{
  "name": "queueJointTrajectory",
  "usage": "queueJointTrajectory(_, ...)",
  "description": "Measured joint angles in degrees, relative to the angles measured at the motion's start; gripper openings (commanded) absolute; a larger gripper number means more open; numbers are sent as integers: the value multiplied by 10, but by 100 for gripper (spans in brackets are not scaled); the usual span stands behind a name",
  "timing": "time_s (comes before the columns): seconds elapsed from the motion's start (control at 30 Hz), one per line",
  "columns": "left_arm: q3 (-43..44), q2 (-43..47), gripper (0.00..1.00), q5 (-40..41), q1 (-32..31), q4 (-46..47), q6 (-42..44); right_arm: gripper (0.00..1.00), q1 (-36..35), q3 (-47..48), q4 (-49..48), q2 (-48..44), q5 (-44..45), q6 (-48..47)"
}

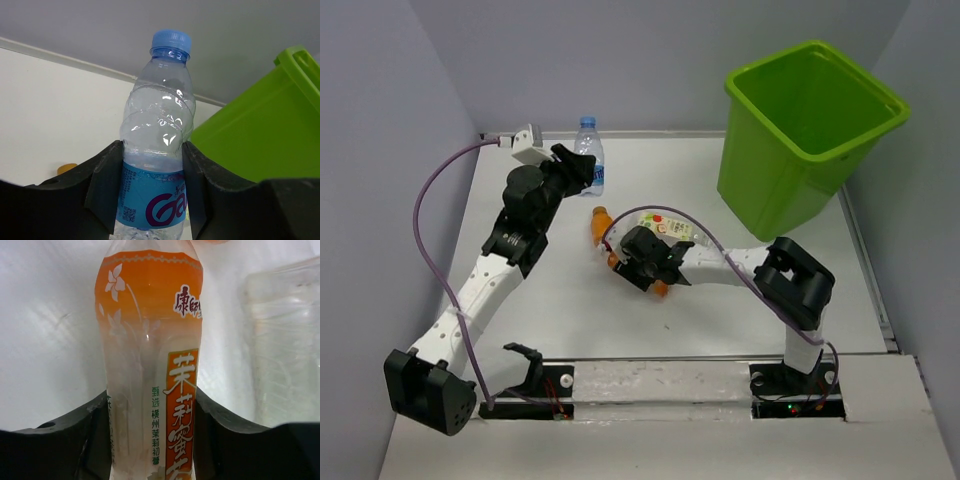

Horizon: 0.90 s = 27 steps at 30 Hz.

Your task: Put the plastic bottles in the bin

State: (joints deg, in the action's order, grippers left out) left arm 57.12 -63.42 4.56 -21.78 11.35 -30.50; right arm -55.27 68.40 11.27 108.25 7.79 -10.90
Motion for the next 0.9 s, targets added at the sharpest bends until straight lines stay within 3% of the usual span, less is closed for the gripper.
queueJointTrajectory(0.07,-4,24,37,-5,0,-12,0,33,-14,-12,1,-12,7,4)
queueJointTrajectory(0.17,-4,59,37,-14,0,-14,0,31,-33,-39,7,-56,18,24)
queueJointTrajectory(0.33,-4,121,37,-27,0,-11,-2,26,-49,-75,55,-231,39,54)
queueJointTrajectory(0.47,-4,137,37,-53,-1,-5,-12,22,-39,-35,64,-369,92,56)
queueJointTrajectory(0.57,-4,137,37,-82,-7,-4,-18,20,17,65,46,-393,129,42)
queueJointTrajectory(0.8,22,137,37,-117,-65,-4,-15,21,303,300,13,-311,142,60)
queueJointTrajectory(0.83,30,135,37,-115,-79,-3,-13,27,341,327,8,-290,142,66)
queueJointTrajectory(0.87,39,131,37,-113,-93,-2,-10,43,363,343,8,-276,140,75)
queueJointTrajectory(0.9,50,125,37,-109,-108,0,-7,84,386,358,8,-261,132,89)
